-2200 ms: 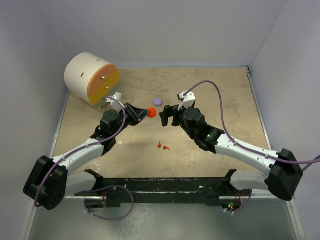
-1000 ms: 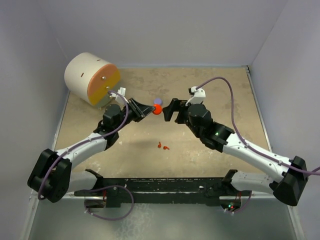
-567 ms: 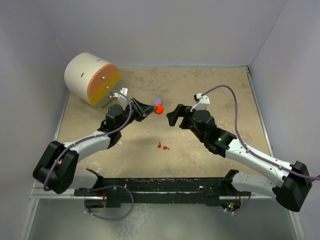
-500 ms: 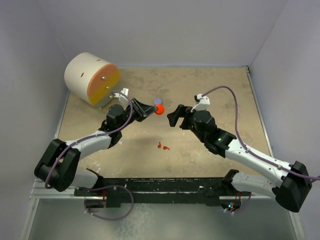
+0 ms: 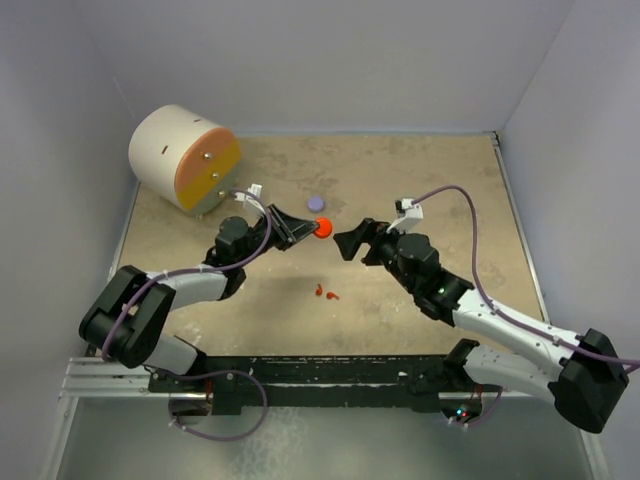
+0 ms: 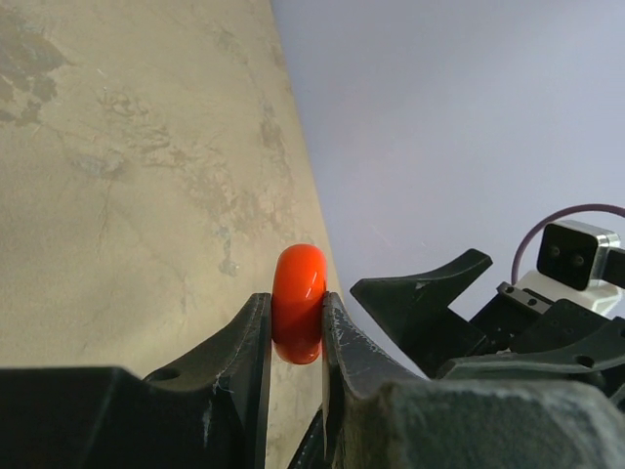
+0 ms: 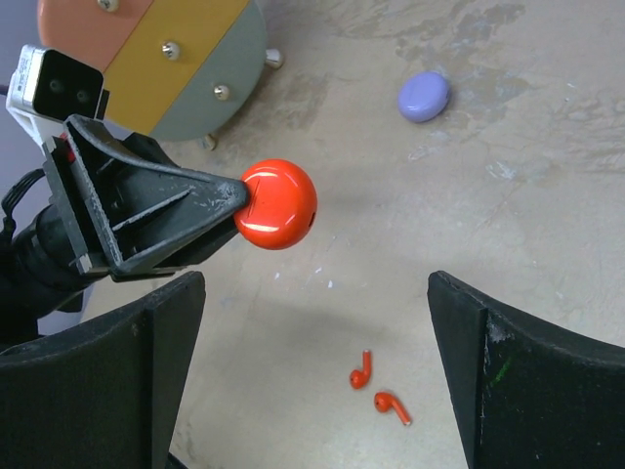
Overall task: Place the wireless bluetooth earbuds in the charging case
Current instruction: Open the charging case.
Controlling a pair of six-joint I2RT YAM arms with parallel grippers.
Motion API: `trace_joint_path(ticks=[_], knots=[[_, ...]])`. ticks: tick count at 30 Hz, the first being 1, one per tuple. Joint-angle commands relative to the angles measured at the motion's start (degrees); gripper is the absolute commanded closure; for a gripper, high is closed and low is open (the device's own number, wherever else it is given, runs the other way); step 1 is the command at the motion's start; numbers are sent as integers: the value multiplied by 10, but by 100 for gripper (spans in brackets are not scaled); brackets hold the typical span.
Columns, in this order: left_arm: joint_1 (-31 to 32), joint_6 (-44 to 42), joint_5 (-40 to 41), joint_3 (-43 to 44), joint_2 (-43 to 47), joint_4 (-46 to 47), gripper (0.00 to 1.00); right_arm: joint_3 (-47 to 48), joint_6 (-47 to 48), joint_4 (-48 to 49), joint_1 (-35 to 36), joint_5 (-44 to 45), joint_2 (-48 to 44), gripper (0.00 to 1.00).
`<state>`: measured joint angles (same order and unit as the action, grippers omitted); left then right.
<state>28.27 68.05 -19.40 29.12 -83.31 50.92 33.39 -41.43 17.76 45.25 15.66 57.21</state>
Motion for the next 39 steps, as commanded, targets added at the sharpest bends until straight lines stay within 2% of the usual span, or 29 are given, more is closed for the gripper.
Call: trace_joint_path(ticks=[1,8,21,39], knots=[[2,9,-24,-12,0,75,100,-11,-6,74,-4,-25,15,3],[3,23,-42,-18,-9,88,100,-56,-17,138,-20,-56,14,6],[19,82,-59,-25,-77,198,100,-73,-19,170,-60,-98,32,8],[25,83,-46,-34,-56,167,100,-33,-22,153,-73,-83,139,8]])
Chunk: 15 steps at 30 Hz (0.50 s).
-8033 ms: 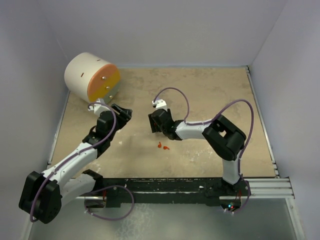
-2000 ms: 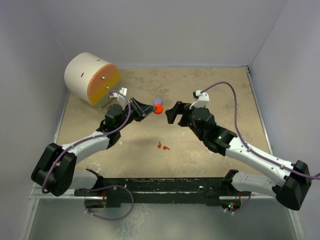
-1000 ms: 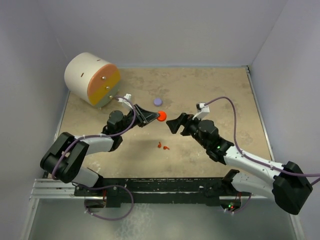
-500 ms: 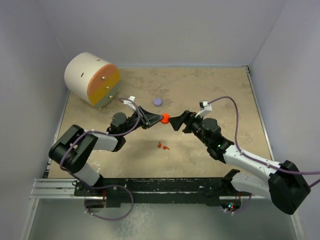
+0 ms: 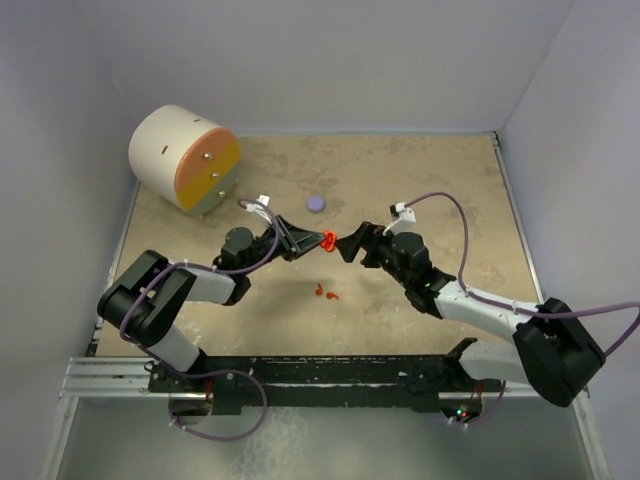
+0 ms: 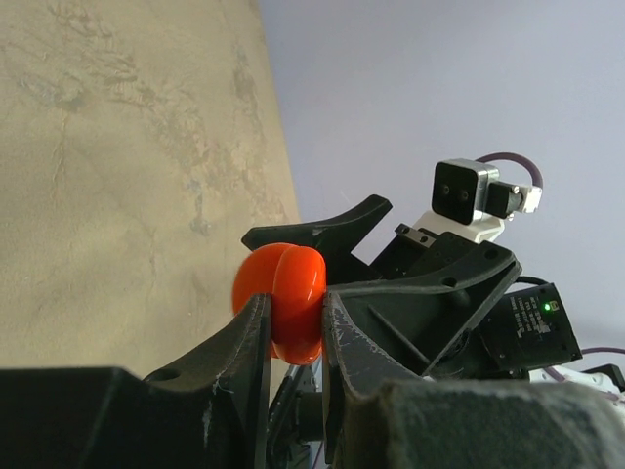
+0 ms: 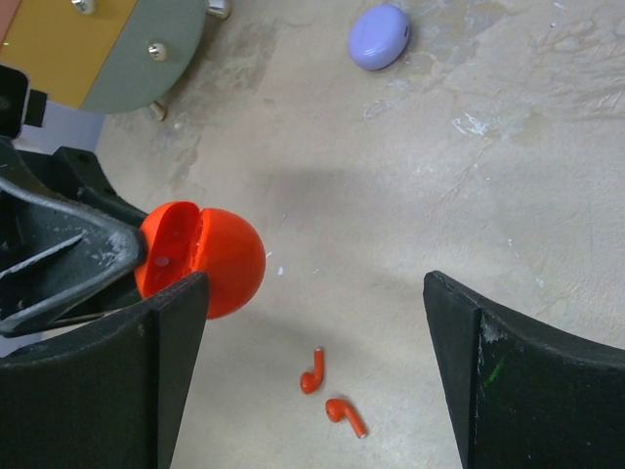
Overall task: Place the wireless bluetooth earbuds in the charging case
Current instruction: Open the charging case.
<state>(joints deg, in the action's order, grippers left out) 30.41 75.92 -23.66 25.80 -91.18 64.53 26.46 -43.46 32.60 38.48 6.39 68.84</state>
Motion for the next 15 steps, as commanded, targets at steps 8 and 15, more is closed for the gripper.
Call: trace_joint_path(ticks=[8,15], knots=[[-2,23,43,0,38,-22,100,72,15,-70,-5,81,21,8],[-18,-3,120,6,70,-121,100,55,-5,-154,46,96,-60,12]])
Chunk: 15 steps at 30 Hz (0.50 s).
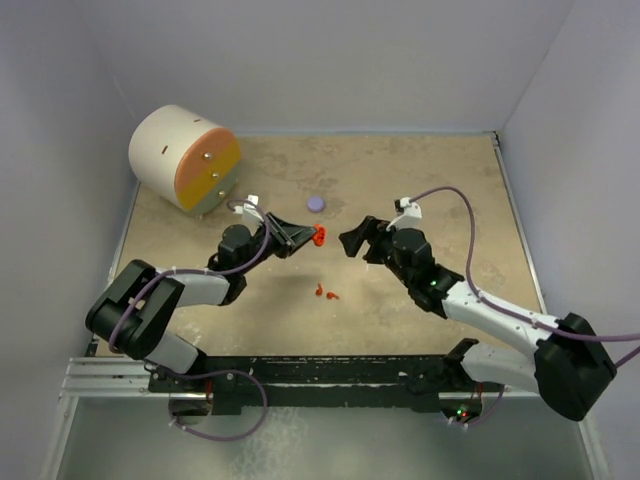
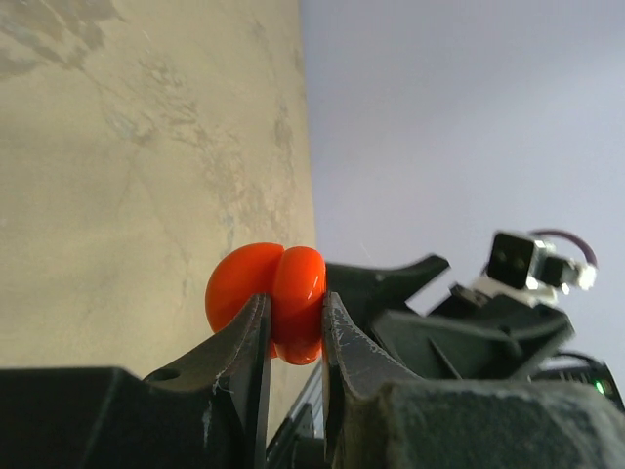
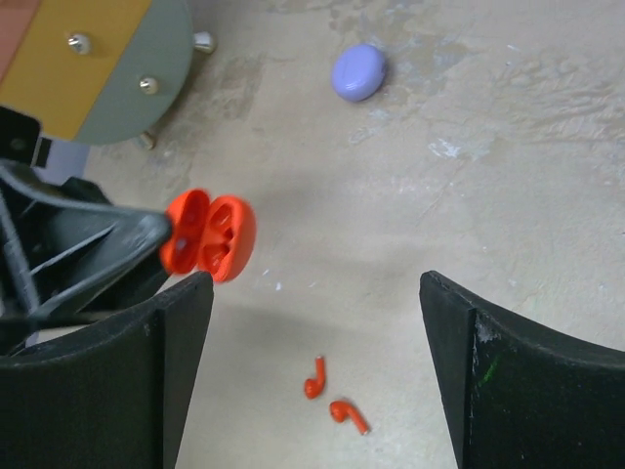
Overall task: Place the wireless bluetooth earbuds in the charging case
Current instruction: Open the charging case, then pick up the earbud from the center of the board.
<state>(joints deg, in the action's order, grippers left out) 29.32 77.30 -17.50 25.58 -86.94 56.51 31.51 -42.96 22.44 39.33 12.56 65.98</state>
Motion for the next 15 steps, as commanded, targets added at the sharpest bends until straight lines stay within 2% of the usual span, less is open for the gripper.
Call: trace_joint_path(ticks=[1,5,8,11,15], knots=[[-8,-19,64,9,29,-49,100,9,-13,-65,61,42,-28,13],[-8,-17,73,14,31,-65,100,61,-31,-148,143,80,56,15],[-9,-17,76,15,34,-77,100,127,-81,-257,221,152,135,15],[-11,-22,80,14,42,-91,100,178,-127,-344,268,199,190,15],[-14,-26,81,11,44,-99,100,198,-130,-355,286,212,206,16]])
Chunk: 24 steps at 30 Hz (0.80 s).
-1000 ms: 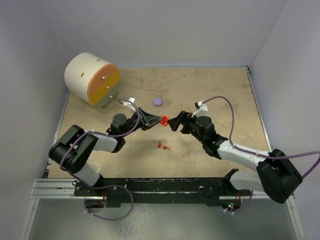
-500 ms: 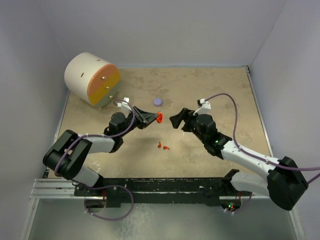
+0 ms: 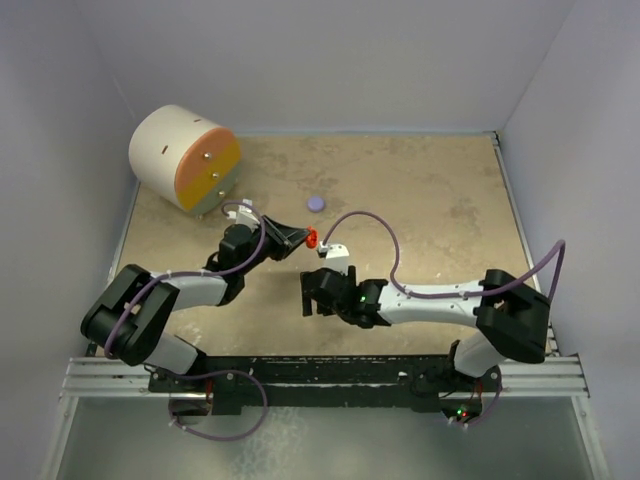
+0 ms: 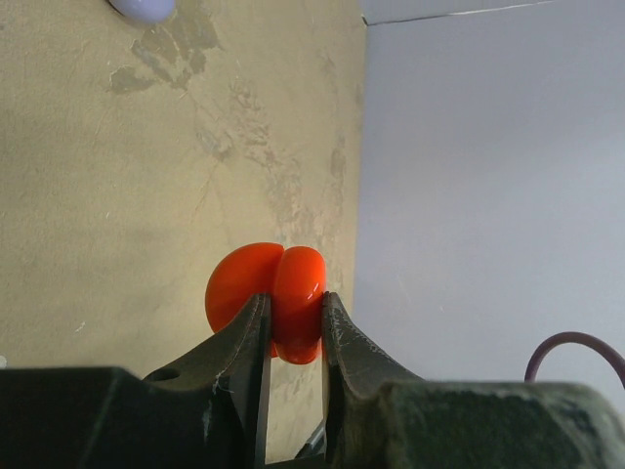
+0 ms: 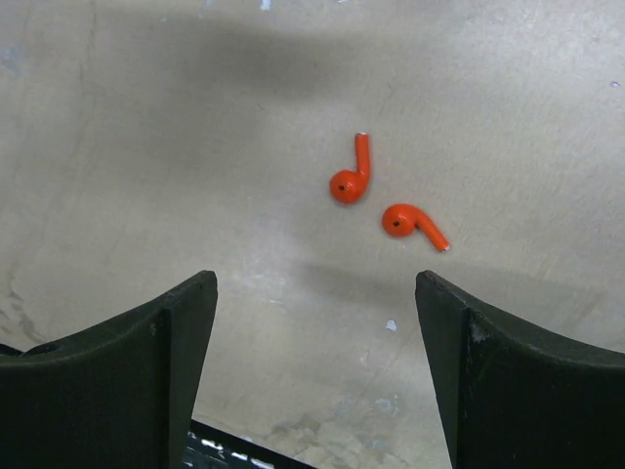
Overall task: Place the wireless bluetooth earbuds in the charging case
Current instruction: Pick up the earbud from the center of the board.
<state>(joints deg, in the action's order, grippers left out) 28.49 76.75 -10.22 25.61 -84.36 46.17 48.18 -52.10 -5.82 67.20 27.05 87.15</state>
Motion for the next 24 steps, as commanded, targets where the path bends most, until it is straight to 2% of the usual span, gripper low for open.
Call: trace_joint_path(ticks=[1,14,20,24], knots=[[-7,-20,8,10,18,6,100,31,-35,-67,8,67,-6,17],[-12,-15,-3,-9,17,27,100,33,37,20,8,50,14,29],[-15,-13,-5,-12,21,27,100,61,57,26,8,51,48,36],[-17,-14,-5,-13,30,21,100,66,44,2,5,69,48,36]])
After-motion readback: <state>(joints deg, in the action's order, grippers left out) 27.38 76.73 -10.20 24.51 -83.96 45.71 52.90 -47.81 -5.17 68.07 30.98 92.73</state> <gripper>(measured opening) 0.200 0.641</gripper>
